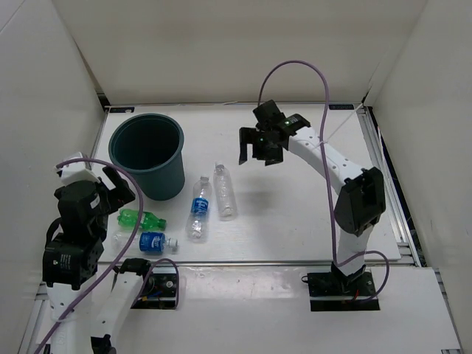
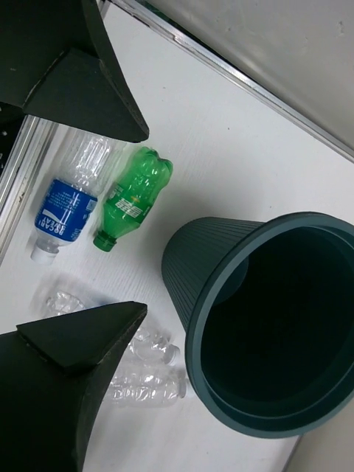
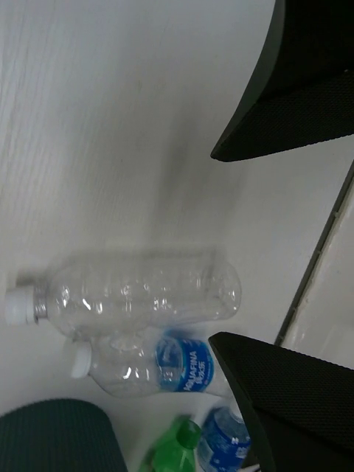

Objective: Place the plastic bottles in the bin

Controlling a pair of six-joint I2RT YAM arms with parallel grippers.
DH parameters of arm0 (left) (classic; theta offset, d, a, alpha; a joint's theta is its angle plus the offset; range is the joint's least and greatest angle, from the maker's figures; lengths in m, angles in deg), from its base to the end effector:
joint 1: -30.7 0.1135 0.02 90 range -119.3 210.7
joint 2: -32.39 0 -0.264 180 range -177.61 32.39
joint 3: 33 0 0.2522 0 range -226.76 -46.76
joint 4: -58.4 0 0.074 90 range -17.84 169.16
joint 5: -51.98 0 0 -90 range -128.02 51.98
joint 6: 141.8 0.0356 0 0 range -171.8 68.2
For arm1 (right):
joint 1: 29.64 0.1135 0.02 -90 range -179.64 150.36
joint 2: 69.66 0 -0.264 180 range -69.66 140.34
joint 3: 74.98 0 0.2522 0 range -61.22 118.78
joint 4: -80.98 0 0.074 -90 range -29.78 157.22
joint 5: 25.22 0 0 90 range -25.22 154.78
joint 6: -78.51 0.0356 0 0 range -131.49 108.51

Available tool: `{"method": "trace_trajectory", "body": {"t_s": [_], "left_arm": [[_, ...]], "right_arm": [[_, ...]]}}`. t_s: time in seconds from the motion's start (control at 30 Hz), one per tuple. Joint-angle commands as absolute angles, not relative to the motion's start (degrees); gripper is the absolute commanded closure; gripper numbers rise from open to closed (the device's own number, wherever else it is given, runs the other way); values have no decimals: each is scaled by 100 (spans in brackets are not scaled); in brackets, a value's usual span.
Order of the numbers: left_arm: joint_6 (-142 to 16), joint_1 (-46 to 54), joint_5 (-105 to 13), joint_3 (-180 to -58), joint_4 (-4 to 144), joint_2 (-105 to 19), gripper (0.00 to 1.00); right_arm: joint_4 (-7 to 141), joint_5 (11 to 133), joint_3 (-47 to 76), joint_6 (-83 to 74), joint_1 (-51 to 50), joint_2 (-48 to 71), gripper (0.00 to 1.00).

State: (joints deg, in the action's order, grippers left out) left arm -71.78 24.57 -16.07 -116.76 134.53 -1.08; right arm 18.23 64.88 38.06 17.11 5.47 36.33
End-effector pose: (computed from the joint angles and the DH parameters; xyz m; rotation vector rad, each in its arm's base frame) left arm 0.0583 0.0071 0.4065 -0.4761 1.9303 0.0934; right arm 0.3311 0.2329 0.3077 -0.1484 2.5974 0.4256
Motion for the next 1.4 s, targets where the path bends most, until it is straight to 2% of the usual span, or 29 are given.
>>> {"method": "trace_trajectory", "body": {"t_s": [0.0, 0.23, 0.67, 0.87, 0.97, 1.03, 1.07, 1.17, 1.37], "left_arm": [[-7192, 2437, -1455, -11725, 13536, -293, 0], [-7456, 2437, -1271, -11803, 13720, -347, 0], [-7403, 2437, -1016, -12182, 14458, -461, 0], [-7508, 2437, -831, -12182, 14459, -399, 0], [-7631, 2437, -770, -12182, 14459, -338, 0], [-7702, 2437, -770, -12130, 14459, -215, 0], [-7702, 2437, -770, -12129, 14459, -215, 0], [-7843, 2437, -708, -12069, 14459, -153, 0], [-7843, 2437, -858, -12068, 14459, -92, 0]], "right_arm": [[2300, 7812, 4056, 1365, 639, 3817, 0], [2705, 8313, 4056, 1304, 806, 4651, 0], [2758, 8429, 4698, 1452, 991, 5988, 0], [2758, 8307, 4408, 1453, 991, 5797, 22], [2705, 8218, 4276, 1453, 877, 5490, 38], [2635, 8165, 4214, 1601, 806, 5296, 40], [2565, 8165, 4214, 1602, 745, 5086, 46], [2565, 8007, 4485, 1725, 692, 4664, 55], [2512, 7884, 6021, 2243, 692, 4275, 68]]}}
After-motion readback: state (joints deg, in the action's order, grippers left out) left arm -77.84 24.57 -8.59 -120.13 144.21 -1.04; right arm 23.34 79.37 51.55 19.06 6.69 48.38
